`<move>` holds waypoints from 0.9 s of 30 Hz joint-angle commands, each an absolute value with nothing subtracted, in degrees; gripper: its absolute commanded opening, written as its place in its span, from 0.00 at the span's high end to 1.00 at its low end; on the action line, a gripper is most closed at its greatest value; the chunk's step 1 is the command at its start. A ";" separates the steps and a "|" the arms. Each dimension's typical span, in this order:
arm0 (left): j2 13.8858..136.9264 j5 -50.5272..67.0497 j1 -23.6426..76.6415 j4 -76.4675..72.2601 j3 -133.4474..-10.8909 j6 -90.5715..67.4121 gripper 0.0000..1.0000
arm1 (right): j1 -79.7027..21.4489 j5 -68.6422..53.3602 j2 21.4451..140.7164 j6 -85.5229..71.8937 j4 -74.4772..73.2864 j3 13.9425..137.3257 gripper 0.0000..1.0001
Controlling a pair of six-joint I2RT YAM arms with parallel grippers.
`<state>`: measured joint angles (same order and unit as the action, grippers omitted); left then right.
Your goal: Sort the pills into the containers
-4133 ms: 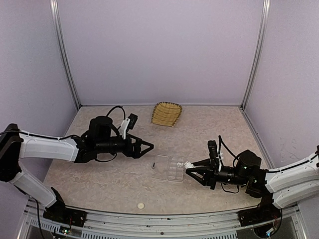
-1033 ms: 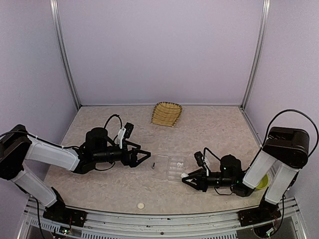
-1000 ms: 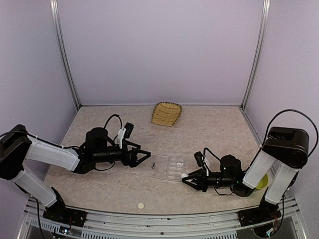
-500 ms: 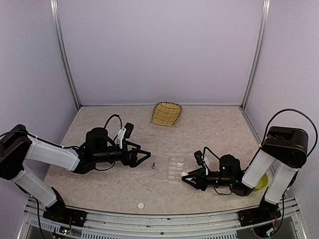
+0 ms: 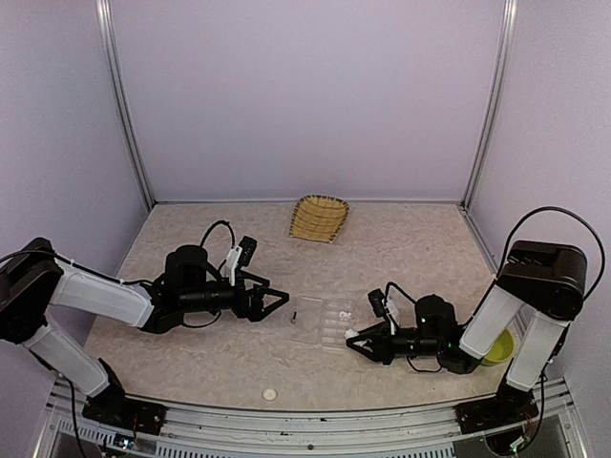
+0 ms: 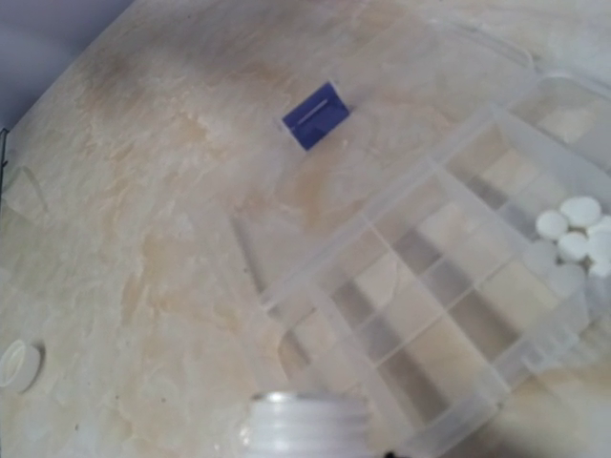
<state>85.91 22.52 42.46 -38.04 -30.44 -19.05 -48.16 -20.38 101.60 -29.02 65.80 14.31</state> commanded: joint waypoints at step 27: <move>87.22 23.55 42.19 -38.06 -31.46 -18.41 0.01 | -47.69 -20.92 96.24 -29.18 54.91 15.85 0.89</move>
